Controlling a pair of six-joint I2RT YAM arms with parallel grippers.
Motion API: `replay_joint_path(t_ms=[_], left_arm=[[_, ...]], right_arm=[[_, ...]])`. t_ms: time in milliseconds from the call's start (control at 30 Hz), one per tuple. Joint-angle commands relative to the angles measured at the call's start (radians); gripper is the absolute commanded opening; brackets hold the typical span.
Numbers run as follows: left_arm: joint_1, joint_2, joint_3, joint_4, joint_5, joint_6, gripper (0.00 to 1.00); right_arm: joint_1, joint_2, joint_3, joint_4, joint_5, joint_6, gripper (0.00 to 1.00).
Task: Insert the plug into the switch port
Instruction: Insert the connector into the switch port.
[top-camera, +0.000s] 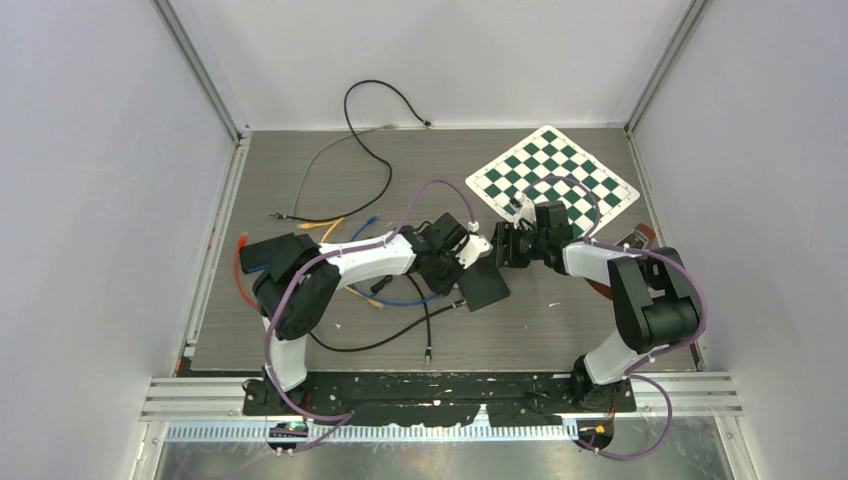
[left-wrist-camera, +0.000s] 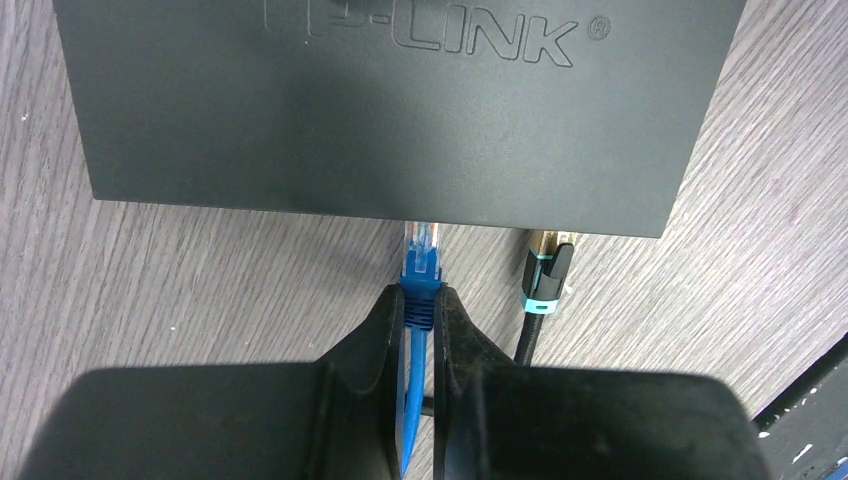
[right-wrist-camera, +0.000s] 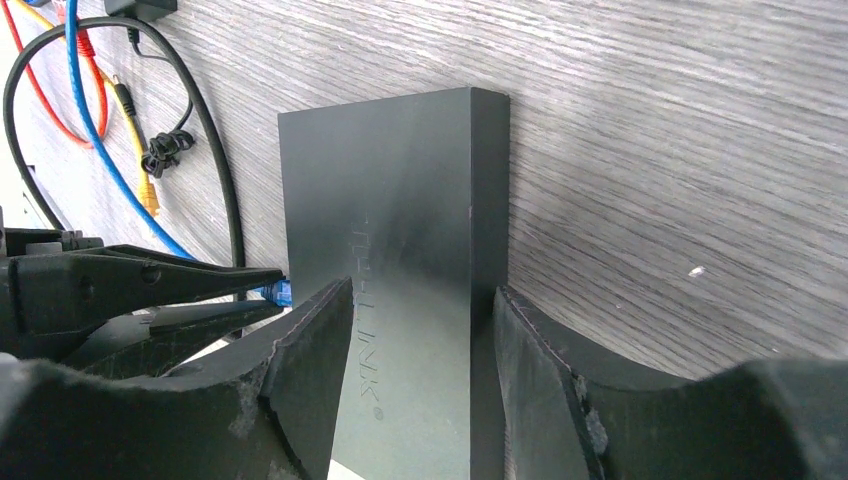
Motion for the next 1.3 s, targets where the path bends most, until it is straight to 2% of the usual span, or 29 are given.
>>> replay_joint_path(t_ms=[0, 567, 867, 1267], left_arm=[[-0.005, 0.004, 0.049, -0.007, -0.007, -0.021, 0.00], [-0.005, 0.032, 0.070, -0.019, -0.009, -0.025, 0.00], [-0.011, 0.007, 0.070, 0.027, -0.027, -0.047, 0.00], [-0.068, -0.009, 0.075, 0.068, -0.154, -0.025, 0.00]], right_arm=[[-0.005, 0.006, -0.001, 0.038, -0.024, 0.007, 0.60], [-0.005, 0.012, -0.015, 0.071, -0.057, 0.048, 0.59], [-0.005, 0.036, -0.022, 0.086, -0.102, 0.101, 0.57], [-0.005, 0.047, -0.050, 0.142, -0.126, 0.183, 0.56]])
